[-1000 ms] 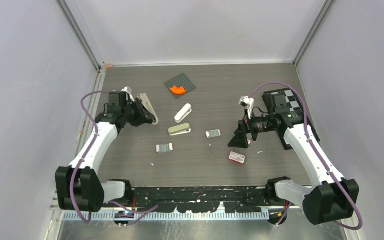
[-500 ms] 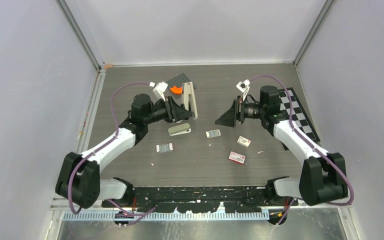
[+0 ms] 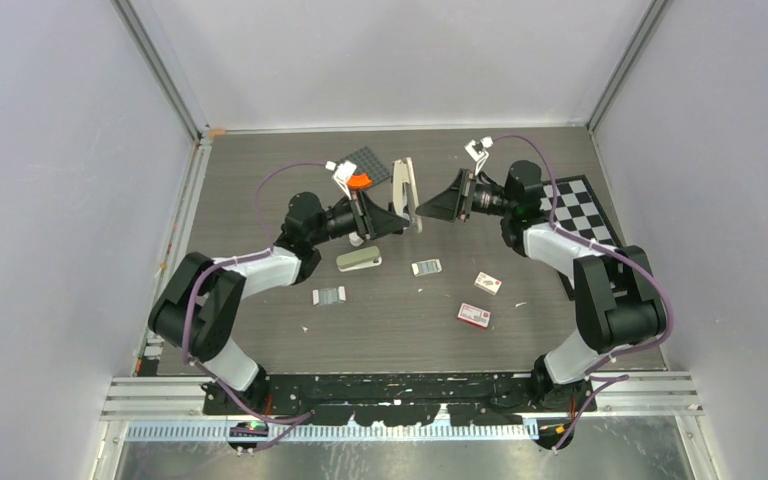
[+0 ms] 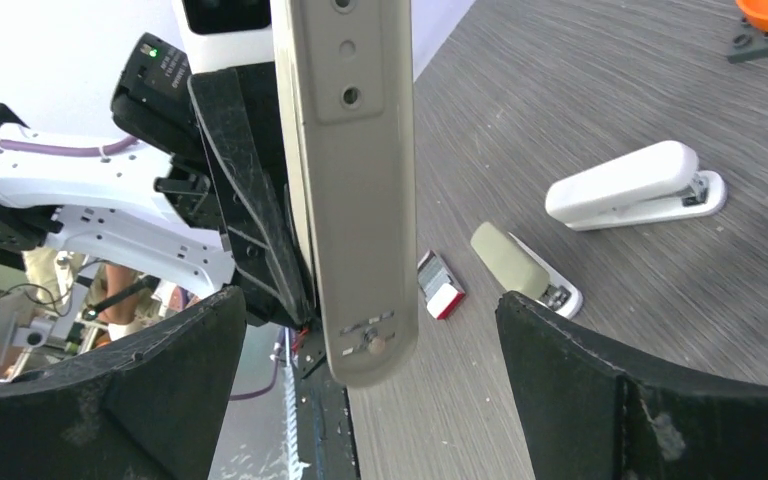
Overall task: Unload the staples from the stapler
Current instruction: Unload the staple at the center of the board.
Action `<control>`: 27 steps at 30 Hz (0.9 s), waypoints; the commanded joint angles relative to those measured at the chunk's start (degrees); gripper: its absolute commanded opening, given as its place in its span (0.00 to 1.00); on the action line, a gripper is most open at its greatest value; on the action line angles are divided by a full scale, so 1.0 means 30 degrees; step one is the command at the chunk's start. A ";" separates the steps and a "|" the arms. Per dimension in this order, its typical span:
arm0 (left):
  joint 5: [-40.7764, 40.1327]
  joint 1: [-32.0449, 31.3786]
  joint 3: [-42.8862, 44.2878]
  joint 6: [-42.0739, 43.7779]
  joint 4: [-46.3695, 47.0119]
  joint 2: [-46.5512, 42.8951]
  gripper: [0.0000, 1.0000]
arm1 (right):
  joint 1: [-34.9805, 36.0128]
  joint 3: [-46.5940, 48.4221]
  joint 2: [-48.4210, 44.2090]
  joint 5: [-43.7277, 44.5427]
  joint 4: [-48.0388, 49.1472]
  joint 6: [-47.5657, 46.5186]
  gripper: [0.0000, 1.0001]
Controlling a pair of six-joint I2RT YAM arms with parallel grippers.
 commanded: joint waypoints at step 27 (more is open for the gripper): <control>0.3421 0.0678 0.2297 -0.2298 0.8532 0.2881 0.00 | -0.0886 0.1711 -0.0100 -0.2100 0.0810 -0.0724 0.01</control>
